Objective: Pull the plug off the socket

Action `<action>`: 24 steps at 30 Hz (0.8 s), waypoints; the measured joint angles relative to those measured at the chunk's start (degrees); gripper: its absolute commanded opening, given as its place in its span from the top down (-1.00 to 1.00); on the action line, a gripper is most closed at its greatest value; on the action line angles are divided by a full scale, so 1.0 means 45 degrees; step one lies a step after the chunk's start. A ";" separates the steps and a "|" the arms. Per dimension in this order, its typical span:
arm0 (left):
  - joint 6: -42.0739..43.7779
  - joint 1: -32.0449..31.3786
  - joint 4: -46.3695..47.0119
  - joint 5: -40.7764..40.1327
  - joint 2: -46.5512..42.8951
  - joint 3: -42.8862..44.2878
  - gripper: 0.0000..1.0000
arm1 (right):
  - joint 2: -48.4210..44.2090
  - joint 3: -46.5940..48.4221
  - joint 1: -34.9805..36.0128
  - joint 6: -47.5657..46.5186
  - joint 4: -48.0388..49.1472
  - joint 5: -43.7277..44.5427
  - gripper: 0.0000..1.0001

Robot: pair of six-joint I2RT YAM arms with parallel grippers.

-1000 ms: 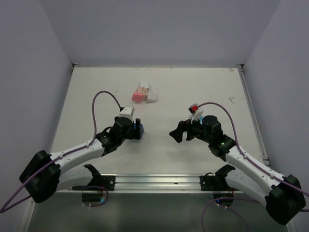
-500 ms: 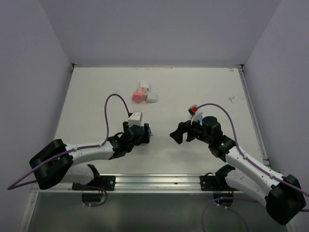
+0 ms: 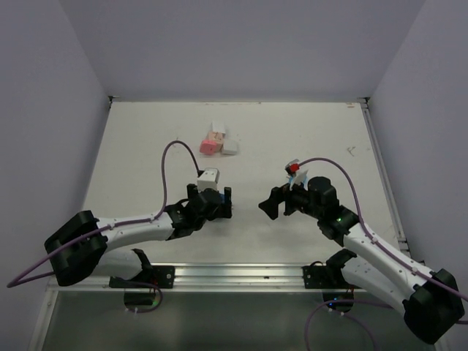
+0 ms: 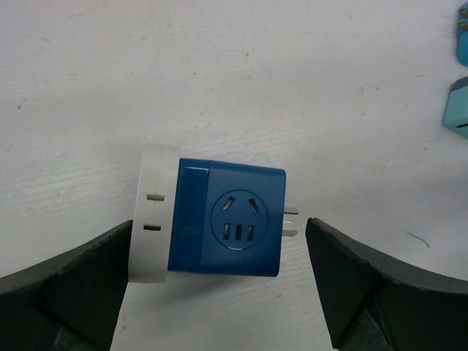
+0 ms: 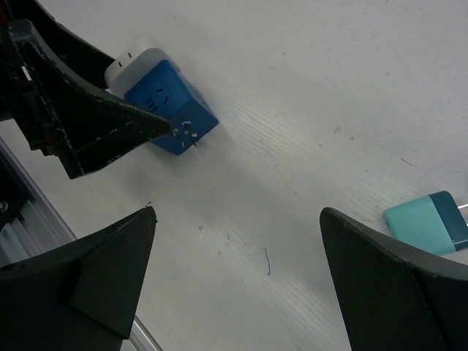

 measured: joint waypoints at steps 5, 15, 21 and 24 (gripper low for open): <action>0.0068 0.0005 -0.1715 0.0049 -0.0578 0.1661 -0.99 | 0.0000 0.0194 0.0073 -0.0223 -0.0155 -0.0044 -0.97; 0.0544 0.1977 -0.3823 0.1491 -0.2254 0.3696 -0.99 | 0.2210 0.1666 0.1661 -0.1166 -0.0316 0.0340 -0.98; 0.1433 0.4906 -0.5144 0.2424 -0.3390 0.3410 -0.99 | 0.4974 0.3594 0.3390 -0.2395 -0.0573 0.1239 -0.98; 0.2064 0.6285 -0.5518 0.2783 -0.4187 0.2924 -0.99 | 0.6547 0.4760 0.3813 -0.3060 -0.0627 0.1656 -0.97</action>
